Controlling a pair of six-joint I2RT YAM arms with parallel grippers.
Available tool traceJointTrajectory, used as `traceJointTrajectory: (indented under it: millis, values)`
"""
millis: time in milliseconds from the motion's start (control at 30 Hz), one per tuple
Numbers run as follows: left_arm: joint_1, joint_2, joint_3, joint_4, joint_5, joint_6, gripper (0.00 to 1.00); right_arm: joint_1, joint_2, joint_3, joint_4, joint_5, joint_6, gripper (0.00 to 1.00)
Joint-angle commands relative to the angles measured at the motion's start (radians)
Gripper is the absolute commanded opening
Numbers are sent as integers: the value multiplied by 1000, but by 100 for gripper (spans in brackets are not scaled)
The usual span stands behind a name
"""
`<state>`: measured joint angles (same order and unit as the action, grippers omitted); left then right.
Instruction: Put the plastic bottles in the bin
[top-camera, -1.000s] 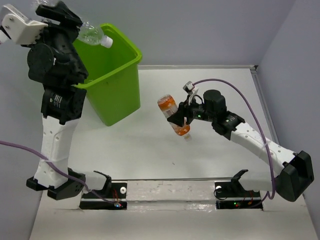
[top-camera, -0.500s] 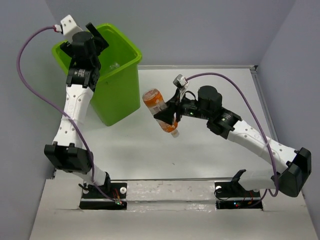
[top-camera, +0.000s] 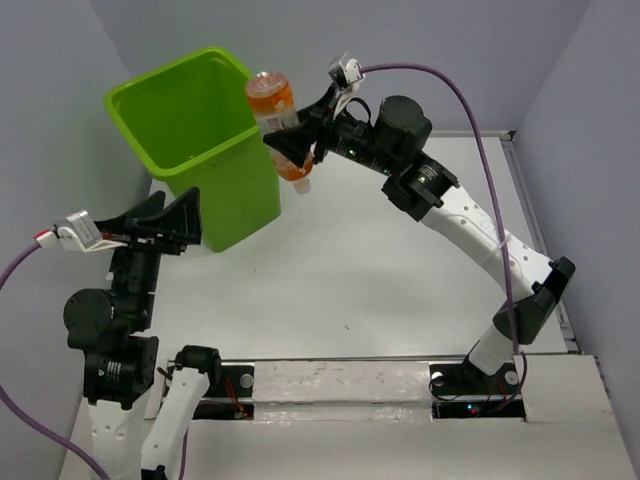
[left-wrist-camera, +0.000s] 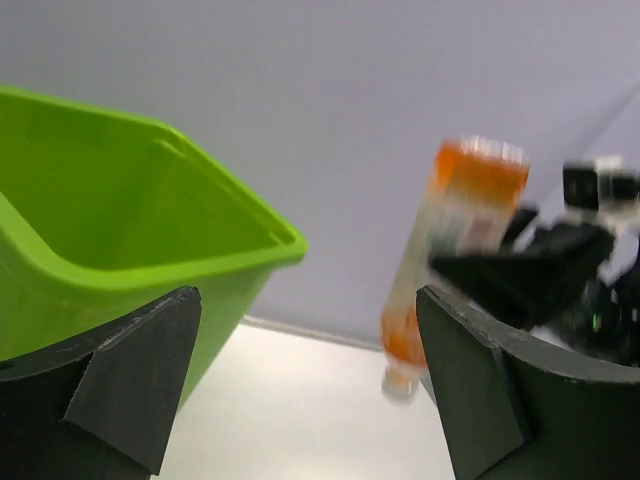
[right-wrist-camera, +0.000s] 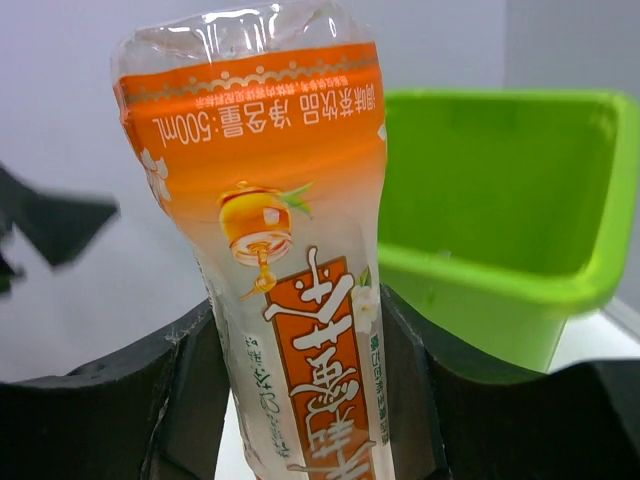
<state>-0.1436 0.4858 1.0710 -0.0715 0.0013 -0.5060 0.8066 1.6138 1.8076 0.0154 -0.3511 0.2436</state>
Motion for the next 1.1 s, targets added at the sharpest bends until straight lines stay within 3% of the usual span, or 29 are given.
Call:
traceJointTrajectory:
  millis: [0,133,200,300,400,467,533,600,633,733,867,1067]
  values:
    - [-20,-51,-175,-123,227,-20,99,8,159,293,35,61,-20,28]
    - [-63,-108,-334,-154,363,52,99,8,373,600,53,98,-29,28]
    - [-88,-128,-374,-157,423,83,99,8,447,709,145,150,-36,29]
    - [-116,-138,-440,-128,482,96,99,8,553,725,306,193,-49,30]
    - [-154,-133,-482,-73,534,84,99,8,684,780,492,227,-85,41]
    - [-174,-128,-487,-73,526,93,99,8,818,924,503,276,-93,46]
    - [-186,-128,-491,-67,523,93,99,8,869,952,564,313,-102,54]
    - [-205,-127,-491,-63,535,98,99,8,870,914,575,327,-110,64]
    - [-208,-127,-493,-63,537,100,99,8,864,888,580,324,-112,75]
    - [-215,-122,-490,-65,536,100,99,8,850,880,519,288,-127,90]
    - [-215,-121,-487,-73,514,101,99,8,753,772,474,253,-112,97]
    - [-198,-107,-473,-62,513,109,99,8,583,682,399,175,-96,100]
